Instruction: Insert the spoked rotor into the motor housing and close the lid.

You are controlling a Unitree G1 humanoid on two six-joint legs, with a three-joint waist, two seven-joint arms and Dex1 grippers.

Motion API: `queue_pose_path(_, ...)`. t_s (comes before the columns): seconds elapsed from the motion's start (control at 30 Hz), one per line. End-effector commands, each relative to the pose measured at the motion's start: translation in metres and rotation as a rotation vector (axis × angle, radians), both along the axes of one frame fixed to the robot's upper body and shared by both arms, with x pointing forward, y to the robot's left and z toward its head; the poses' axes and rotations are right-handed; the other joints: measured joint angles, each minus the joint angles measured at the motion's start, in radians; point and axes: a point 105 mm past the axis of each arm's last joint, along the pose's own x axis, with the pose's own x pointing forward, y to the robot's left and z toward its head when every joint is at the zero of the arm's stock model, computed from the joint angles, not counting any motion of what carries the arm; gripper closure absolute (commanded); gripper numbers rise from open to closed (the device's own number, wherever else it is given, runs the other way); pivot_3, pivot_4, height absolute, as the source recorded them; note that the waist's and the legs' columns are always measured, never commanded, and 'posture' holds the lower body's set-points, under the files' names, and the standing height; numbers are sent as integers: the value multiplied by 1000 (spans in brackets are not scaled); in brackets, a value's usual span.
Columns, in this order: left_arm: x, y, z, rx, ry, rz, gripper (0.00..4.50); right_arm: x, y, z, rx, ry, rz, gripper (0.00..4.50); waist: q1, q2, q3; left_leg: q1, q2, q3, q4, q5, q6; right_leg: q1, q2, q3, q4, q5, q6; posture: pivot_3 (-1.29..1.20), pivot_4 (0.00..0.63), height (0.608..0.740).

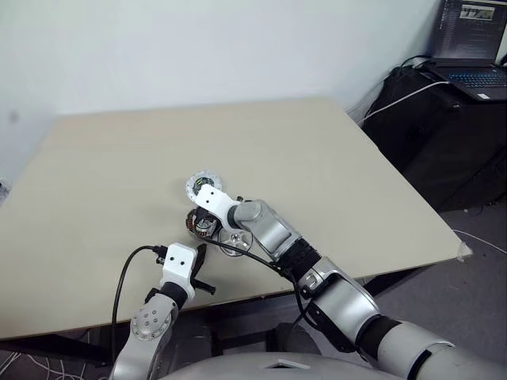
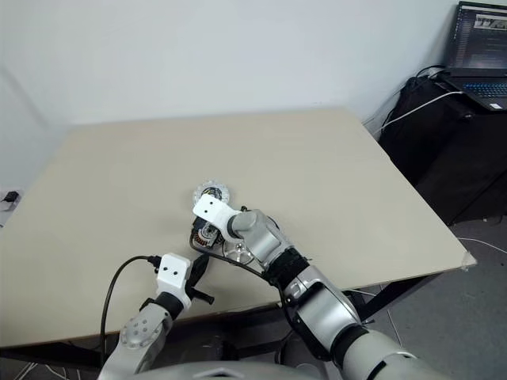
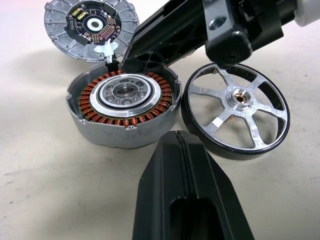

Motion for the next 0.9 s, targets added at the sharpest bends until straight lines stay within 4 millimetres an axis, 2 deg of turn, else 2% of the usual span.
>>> queue_pose_path(0.03, 3, -3, 12, -9, -48, -9, 4496, 3, 9, 10, 40, -31, -1, 4467, 0, 0, 0, 0, 0, 0, 0, 0, 0, 0, 0, 0, 0, 0, 0, 0, 0, 740)
queue_pose_path(0.33, 0, -1, 11, -7, -44, 3, 4496, -4, 13, 1, 32, -2, 14, 4467, 0, 0, 0, 0, 0, 0, 0, 0, 0, 0, 0, 0, 0, 0, 0, 0, 0, 740)
queue_pose_path(0.5, -1, 0, 11, -8, -41, 9, 4496, -13, 2, -16, -61, 44, 43, 4467, 0, 0, 0, 0, 0, 0, 0, 0, 0, 0, 0, 0, 0, 0, 0, 0, 0, 740)
queue_pose_path(0.63, -1, -1, 10, -9, -37, 7, 4496, -13, -1, -15, -53, 48, 37, 4467, 1, 0, -1, 0, 0, 0, 0, 0, 0, 0, 0, 0, 0, 0, 0, 0, 0, 740)
queue_pose_path(0.83, 1, -2, 11, -10, -39, -2, 4496, -7, 4, 12, 70, -21, 27, 4467, 1, 0, 0, 0, 0, 0, 0, 0, 0, 0, 0, 0, 0, 0, 0, 0, 0, 740)
queue_pose_path(0.9, 1, -2, 11, -11, -43, -2, 4496, -6, 5, 41, 225, -97, 14, 4467, 1, 0, 0, 0, 0, 0, 0, 0, 0, 0, 0, 0, 0, 0, 0, 0, 0, 740)
